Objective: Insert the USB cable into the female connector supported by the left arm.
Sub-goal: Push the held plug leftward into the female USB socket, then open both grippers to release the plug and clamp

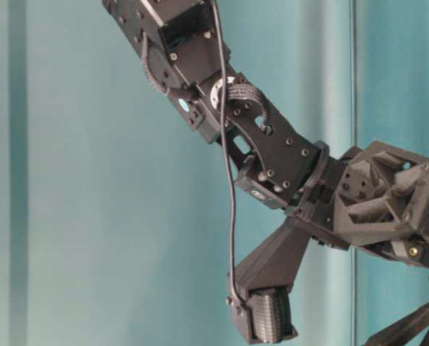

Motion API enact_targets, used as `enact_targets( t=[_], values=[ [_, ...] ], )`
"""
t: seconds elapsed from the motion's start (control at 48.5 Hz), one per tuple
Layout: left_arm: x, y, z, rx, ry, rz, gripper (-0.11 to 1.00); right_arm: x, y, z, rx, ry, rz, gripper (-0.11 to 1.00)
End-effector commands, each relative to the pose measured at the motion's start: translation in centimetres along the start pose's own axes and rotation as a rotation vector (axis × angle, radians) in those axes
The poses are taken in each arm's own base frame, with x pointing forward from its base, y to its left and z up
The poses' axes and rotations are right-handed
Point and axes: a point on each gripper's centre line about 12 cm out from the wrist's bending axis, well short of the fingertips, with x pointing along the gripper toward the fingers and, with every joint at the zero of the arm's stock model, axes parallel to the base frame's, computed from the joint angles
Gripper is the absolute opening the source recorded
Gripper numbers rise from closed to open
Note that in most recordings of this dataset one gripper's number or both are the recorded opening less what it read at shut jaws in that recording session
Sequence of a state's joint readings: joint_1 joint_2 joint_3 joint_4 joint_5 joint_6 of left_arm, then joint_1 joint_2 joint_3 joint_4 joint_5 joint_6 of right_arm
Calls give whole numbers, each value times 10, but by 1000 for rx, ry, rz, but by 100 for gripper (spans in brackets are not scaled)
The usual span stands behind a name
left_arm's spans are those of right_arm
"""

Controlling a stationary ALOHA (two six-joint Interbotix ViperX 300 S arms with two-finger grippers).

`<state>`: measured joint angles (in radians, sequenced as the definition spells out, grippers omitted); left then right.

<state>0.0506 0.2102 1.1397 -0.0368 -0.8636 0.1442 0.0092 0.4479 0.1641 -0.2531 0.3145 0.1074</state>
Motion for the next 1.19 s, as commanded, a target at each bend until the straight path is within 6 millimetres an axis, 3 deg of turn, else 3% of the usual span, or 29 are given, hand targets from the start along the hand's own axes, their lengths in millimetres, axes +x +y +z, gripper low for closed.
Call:
enact_targets(
  t=[0.0, 0.247, 0.412, 0.618, 0.659, 0.824, 0.948, 1.174],
  values=[
    [13, -1, 25, -4, -73, -2, 84, -17, -2, 39, -4, -130, -6, 21],
    [6, -1, 21, -6, -49, -7, 84, -21, 1, 36, -1, -99, -5, 21],
    [-11, 0, 21, -6, -53, -4, 84, -27, 0, 22, 6, -28, -11, 21],
    [-28, 1, 24, -10, -50, -5, 84, -41, -2, 20, 9, -33, -12, 21],
    [-30, 1, 24, -10, -42, -6, 84, -43, -3, 20, 14, -35, -14, 28],
    [-42, 2, 29, -12, -12, -12, 84, -54, -5, 23, 46, -26, -21, 73],
    [-59, 2, 35, -17, -20, -14, 84, -72, -8, 24, 67, -6, -33, 73],
    [-108, 5, 44, -31, -76, -9, 84, -118, -13, 13, 79, -63, -35, 72]
  ],
)
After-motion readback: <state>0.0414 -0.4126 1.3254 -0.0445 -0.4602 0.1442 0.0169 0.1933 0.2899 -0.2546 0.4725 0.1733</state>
